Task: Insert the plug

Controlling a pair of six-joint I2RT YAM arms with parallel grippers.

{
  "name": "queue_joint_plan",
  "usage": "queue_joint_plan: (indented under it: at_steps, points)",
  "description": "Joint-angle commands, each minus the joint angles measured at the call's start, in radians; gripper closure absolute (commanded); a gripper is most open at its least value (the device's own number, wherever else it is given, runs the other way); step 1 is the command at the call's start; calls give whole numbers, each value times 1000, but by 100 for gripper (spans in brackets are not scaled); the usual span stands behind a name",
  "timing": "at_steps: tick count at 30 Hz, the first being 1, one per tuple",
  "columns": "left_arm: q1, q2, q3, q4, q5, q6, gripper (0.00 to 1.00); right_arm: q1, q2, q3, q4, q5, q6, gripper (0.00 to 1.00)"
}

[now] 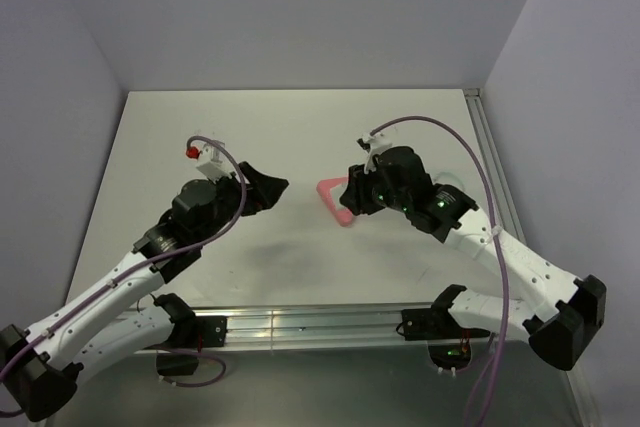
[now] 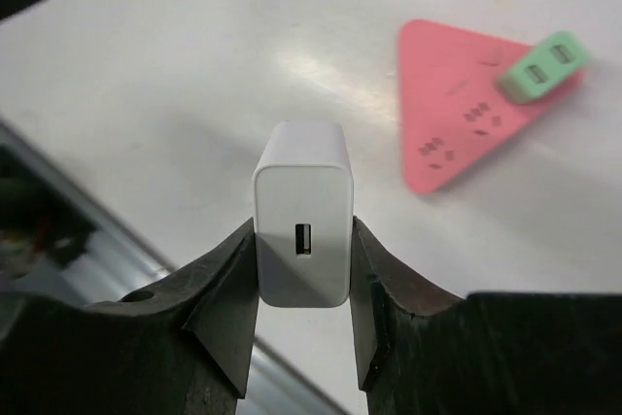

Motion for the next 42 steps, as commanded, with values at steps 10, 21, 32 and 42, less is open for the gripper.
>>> queue_joint_plan:
  at_steps: [10,21,32,42]
  points:
    - [94,461,33,212,39,-184,44,-42,218,3,245,254,-415,100]
    - [147,751,67,470,357,-207,26,-71,356,124,158,265,-486,100]
    - [62,905,69,656,301,-275,35,-99,289,117,167,253,-435,100]
    - [19,1013,86,677,247,-311,39,-110,263,136,147,208,-400,100]
